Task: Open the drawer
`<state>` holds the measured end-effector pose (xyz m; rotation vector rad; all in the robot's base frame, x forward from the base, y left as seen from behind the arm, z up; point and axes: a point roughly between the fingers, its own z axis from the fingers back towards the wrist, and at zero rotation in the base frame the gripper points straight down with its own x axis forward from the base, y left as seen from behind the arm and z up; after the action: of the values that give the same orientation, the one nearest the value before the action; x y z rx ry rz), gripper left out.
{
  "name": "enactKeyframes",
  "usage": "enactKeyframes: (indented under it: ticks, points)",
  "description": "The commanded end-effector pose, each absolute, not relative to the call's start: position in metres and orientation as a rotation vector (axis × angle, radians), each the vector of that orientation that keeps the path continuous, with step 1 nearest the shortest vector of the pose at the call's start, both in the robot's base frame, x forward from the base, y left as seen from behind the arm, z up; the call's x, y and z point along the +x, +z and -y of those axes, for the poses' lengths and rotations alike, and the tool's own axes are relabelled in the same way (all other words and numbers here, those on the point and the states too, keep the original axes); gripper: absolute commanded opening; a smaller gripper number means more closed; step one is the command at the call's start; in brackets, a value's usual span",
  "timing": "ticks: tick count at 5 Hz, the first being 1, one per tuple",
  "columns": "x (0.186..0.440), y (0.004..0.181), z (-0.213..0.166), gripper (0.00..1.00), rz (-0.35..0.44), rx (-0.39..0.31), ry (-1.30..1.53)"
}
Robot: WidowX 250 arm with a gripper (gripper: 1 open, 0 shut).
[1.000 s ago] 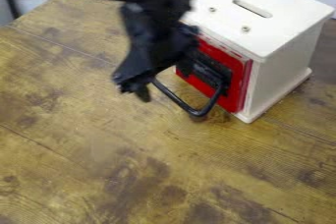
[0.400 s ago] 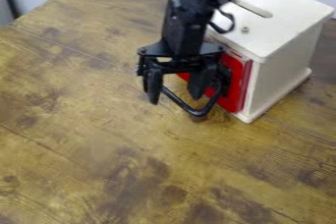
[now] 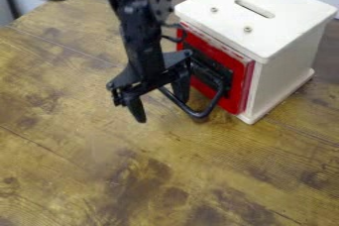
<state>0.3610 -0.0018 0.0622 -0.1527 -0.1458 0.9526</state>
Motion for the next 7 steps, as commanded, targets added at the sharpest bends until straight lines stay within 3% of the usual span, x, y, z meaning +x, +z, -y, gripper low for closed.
enactKeyframes:
  ticks: [1,2,3,4,5,7]
  points:
    - [0.373,0.076,0.009,1.00,0.353,-0.049,0.803]
    - [0.376,0.067,0.009,1.00,0.274,0.120,0.687]
    - [0.378,0.060,0.011,1.00,0.122,0.113,0.612]
    - [0.375,0.056,0.004,1.00,0.081,0.015,0.735]
    - [0.371,0.055,0.000,0.00,0.128,-0.026,0.840]
    - [0.369,0.073,-0.001,0.00,0.213,-0.004,0.841]
